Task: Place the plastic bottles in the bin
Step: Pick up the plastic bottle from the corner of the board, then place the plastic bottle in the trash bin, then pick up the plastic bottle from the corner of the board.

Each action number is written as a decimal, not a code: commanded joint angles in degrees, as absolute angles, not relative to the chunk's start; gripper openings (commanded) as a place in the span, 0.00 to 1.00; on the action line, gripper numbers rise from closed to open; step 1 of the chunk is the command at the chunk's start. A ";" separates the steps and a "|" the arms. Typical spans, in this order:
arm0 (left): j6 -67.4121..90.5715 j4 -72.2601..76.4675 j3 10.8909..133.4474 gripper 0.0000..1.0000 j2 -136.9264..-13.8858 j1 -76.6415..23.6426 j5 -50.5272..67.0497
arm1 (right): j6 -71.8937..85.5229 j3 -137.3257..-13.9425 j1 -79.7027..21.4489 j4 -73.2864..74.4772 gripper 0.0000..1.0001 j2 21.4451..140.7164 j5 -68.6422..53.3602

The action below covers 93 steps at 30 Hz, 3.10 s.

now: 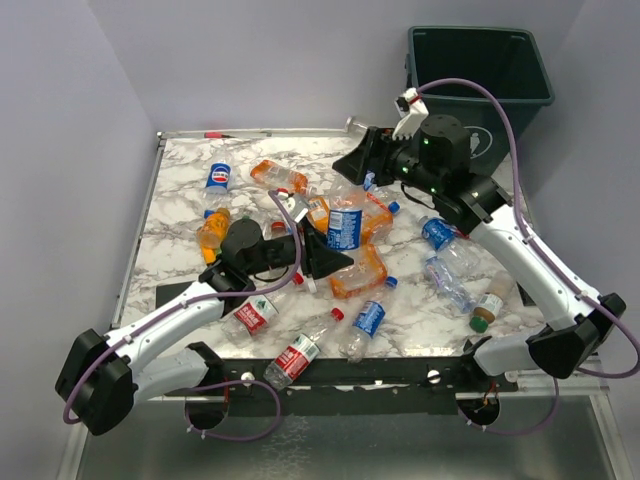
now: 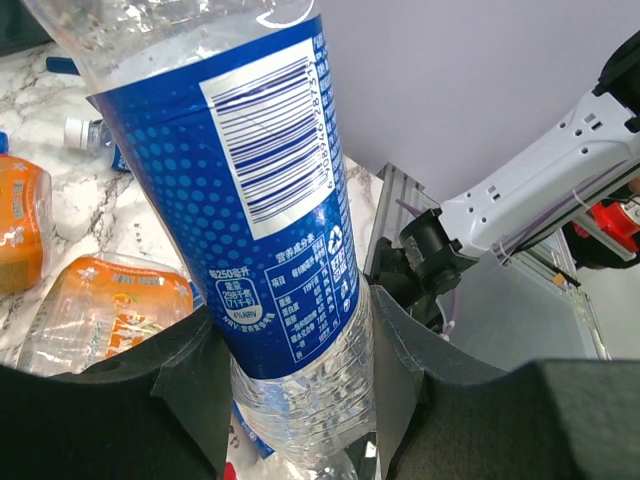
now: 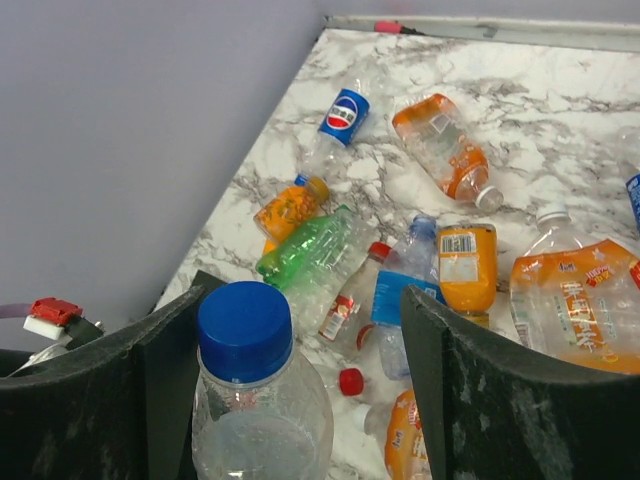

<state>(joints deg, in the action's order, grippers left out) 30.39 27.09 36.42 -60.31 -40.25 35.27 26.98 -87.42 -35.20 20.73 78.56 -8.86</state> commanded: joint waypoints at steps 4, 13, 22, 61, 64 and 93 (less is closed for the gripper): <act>28.99 28.13 35.77 0.27 -59.23 -40.77 34.91 | 25.80 -91.29 -35.41 26.49 0.66 80.41 -10.26; 28.92 27.23 35.84 0.45 -59.06 -40.78 33.50 | 25.58 -91.79 -35.40 28.01 0.02 80.35 -10.45; 27.33 24.79 34.37 0.99 -54.18 -40.77 20.56 | 15.45 -100.26 -35.41 23.84 0.01 73.92 7.32; 23.47 20.26 32.64 0.99 -47.23 -40.78 0.92 | 9.34 -128.33 -7.18 -10.61 0.84 113.50 27.39; 23.52 19.34 33.29 0.99 -47.61 -40.76 0.75 | 11.64 -126.49 -7.25 -8.47 0.85 110.51 25.44; 11.18 -13.91 52.06 0.99 -72.18 -64.29 -2.36 | 42.91 -40.88 -21.87 19.72 0.85 47.19 7.21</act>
